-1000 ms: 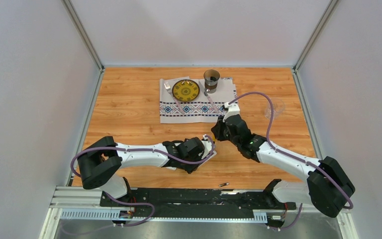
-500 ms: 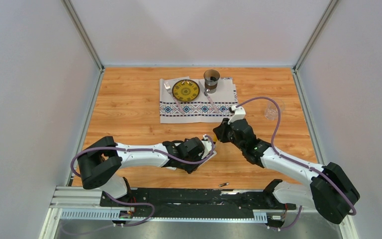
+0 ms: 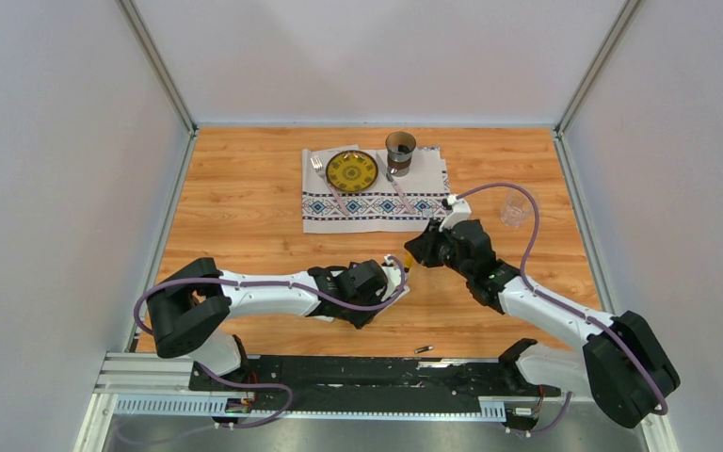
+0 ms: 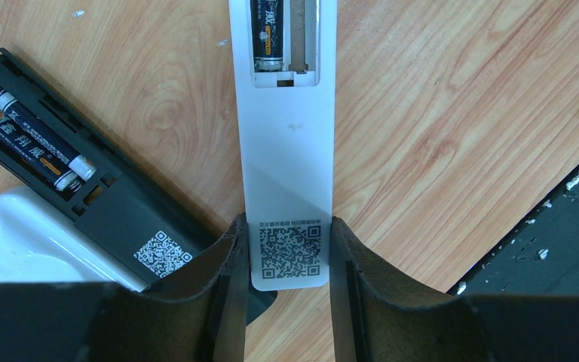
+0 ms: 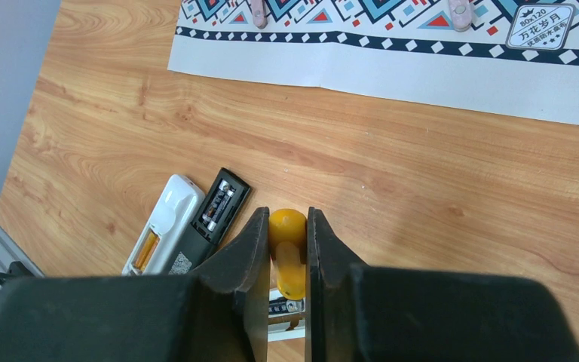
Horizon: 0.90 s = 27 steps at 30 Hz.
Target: Unload the batteries from the remote control
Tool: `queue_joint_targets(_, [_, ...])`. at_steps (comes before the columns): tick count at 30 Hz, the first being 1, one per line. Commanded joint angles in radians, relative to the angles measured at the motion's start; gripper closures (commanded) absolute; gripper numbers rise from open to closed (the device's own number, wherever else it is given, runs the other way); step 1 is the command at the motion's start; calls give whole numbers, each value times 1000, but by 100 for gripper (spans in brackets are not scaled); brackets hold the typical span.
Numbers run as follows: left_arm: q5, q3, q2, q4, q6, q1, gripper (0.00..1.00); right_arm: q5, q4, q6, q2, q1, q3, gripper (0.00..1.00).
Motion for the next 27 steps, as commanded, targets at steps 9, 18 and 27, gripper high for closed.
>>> queue_joint_targets(9, [-16,2,34,21,-30,-12,100,-225,-31,140,-75,6,20,100])
queue_joint_targets(18, [-32,9,48,18,-33,-10,100,-248,-44,123,-50,6,9,100])
queue_joint_targets(27, [-30,25,59,9,-35,-10,100,-202,-93,100,-64,3,63,100])
